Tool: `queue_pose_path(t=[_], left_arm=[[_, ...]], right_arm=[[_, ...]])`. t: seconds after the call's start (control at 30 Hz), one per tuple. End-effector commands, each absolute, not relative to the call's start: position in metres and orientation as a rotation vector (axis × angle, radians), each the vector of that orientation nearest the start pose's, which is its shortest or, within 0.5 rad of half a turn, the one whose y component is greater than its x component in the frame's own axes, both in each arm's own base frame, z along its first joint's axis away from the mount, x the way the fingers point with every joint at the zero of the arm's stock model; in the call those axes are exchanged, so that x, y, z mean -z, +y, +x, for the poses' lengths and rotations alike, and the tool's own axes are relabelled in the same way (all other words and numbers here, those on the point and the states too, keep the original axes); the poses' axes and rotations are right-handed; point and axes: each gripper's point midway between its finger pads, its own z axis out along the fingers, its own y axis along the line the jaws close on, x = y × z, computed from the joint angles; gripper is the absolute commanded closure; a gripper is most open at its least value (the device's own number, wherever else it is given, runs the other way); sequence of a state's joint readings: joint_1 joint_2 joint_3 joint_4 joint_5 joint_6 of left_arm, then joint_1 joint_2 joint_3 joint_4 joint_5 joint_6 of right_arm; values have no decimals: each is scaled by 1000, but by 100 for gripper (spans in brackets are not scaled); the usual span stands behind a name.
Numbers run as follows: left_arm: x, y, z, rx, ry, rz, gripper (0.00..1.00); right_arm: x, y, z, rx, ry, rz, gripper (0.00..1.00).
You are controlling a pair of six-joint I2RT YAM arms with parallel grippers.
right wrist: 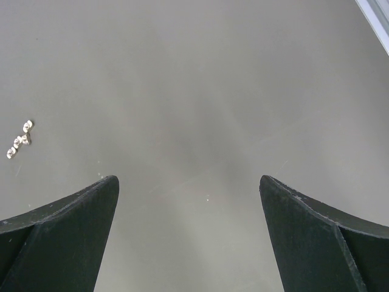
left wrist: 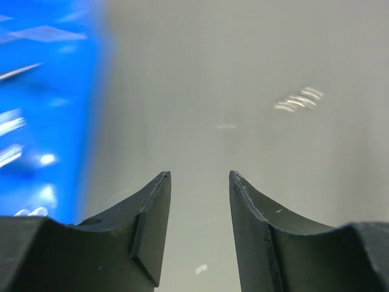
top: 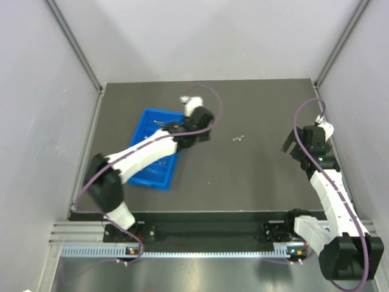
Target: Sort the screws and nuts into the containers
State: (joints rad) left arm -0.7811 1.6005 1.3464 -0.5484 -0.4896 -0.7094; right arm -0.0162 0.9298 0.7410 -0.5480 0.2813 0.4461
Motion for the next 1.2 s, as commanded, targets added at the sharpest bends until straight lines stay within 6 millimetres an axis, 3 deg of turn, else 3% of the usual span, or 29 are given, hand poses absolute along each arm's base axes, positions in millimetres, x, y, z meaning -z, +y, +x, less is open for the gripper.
queue_pose_path(t=[0.0, 0.13, 0.3, 0.6, 0.77, 1.17], left_arm=[[-163, -346, 355, 404, 2278, 215, 52], [-121, -402, 374, 455, 2289, 490, 53], [-95, -429, 386, 471, 2197, 729, 55], [-67, -435, 405, 505, 2152, 844, 54], [-49, -428, 417, 474, 2183, 860, 54], [-24, -431, 415, 477, 2219, 944, 54]], right_arm=[[-160, -35, 281, 65, 2130, 646, 0], [-156, -33, 281, 60, 2142, 642, 0], [-155, -36, 281, 77, 2144, 639, 0], [-153, -36, 281, 83, 2149, 639, 0], [-153, -37, 281, 87, 2151, 642, 0], [-154, -38, 281, 96, 2147, 646, 0]])
